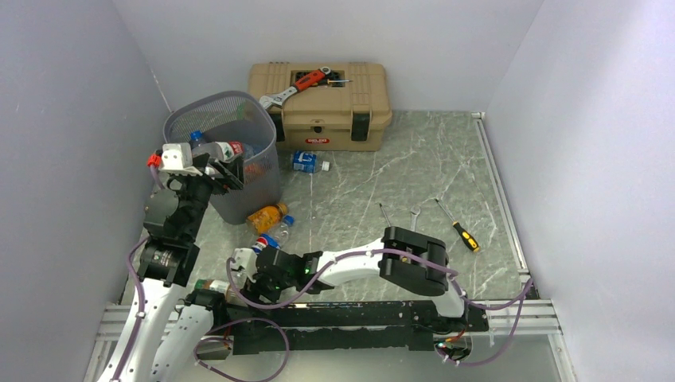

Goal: Put the plastic bottles in the bin
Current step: Pick up the plastic bottle from the corner of the board.

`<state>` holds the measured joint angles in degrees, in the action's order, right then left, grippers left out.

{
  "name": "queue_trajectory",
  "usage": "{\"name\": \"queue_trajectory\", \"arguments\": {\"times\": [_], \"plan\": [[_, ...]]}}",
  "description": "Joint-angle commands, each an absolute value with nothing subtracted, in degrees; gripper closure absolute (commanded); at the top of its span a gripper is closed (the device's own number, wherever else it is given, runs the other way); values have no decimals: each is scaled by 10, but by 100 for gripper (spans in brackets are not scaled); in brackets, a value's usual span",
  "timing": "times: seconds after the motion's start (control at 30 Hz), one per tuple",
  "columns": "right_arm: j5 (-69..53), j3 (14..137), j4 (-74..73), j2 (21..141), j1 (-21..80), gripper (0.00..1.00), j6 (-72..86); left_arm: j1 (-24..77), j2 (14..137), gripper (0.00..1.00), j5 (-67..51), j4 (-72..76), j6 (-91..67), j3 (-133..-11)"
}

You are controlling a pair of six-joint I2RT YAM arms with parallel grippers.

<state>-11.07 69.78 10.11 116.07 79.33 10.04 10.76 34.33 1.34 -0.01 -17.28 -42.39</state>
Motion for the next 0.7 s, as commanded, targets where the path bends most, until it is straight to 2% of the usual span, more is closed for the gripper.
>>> {"name": "queue_trajectory", "arguments": {"times": [0.0, 0.1, 0.27, 0.4, 0.5, 0.67], "plan": [[-91, 721, 118, 1162, 795, 25, 101, 110, 345, 2, 13, 16, -177, -424], [-95, 715, 135, 1166, 795, 33, 99, 110, 346, 2, 13, 16, -178, -424], [-91, 715, 145, 1180, 796, 40, 100, 110, 347, 2, 11, 16, -180, -425], [-49, 688, 151, 1154, 796, 58, 96, 110, 346, 2, 12, 14, -179, -425], [5, 629, 142, 1096, 796, 64, 89, 110, 346, 2, 13, 13, -179, -425], [108, 499, 95, 920, 796, 66, 95, 110, 347, 3, 11, 14, -181, -426]]}}
